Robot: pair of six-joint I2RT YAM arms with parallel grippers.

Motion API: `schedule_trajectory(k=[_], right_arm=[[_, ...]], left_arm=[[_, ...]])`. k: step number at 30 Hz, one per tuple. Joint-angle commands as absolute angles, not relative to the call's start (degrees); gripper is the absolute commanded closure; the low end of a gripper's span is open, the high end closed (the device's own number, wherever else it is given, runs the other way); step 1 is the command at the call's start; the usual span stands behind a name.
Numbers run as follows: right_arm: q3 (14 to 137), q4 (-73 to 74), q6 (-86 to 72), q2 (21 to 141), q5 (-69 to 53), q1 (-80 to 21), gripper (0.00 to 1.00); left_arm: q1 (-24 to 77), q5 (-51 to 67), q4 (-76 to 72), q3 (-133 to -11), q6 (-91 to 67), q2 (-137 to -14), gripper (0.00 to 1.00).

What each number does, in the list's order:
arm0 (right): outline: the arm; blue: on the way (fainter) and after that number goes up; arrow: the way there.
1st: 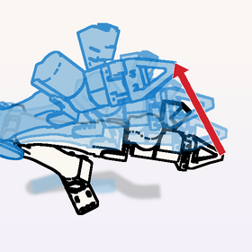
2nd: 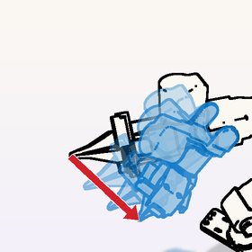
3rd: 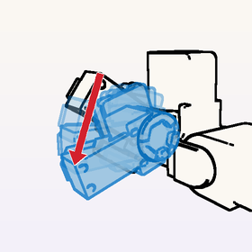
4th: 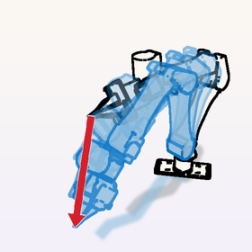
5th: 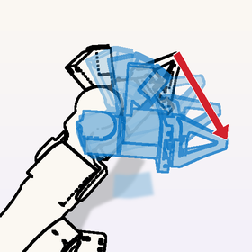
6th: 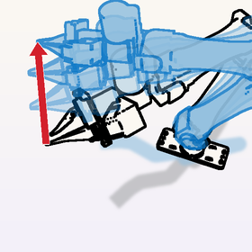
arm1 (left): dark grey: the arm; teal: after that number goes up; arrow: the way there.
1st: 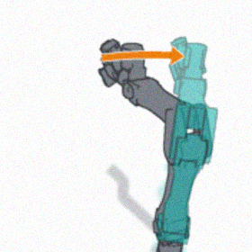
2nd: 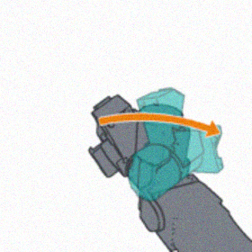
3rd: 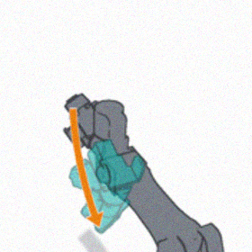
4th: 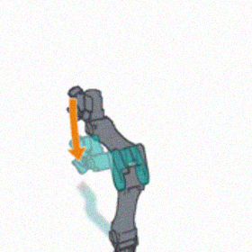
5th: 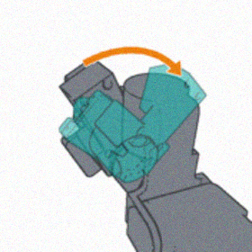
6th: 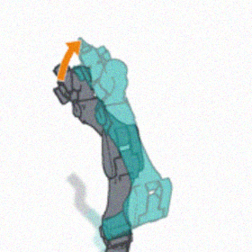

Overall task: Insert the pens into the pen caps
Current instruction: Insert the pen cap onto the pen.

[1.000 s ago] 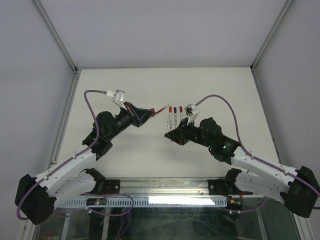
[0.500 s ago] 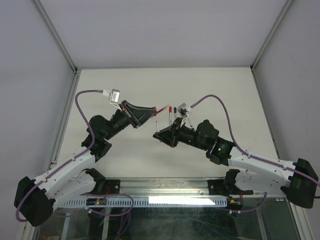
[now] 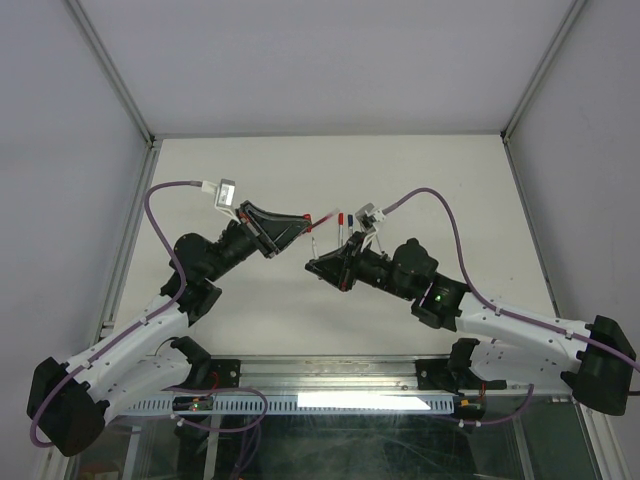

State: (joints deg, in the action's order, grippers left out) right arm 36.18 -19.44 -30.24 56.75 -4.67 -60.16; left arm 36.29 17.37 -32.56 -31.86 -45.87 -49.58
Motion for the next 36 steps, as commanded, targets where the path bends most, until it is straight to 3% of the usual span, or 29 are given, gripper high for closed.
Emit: schedule_trajectory(k=[1, 36], right_arm=[[39.37, -23.39, -28.92, 56.42, -3.4, -60.47, 1.0], [39.2, -23.11, -29.37, 57.22, -3.04, -60.47, 1.0]], left_arm=[[35.99, 19.07, -35.59, -31.42, -46.61, -49.5, 1.0], [36.01, 19.5, -36.77, -31.82, -48.54, -50.88, 1.0]])
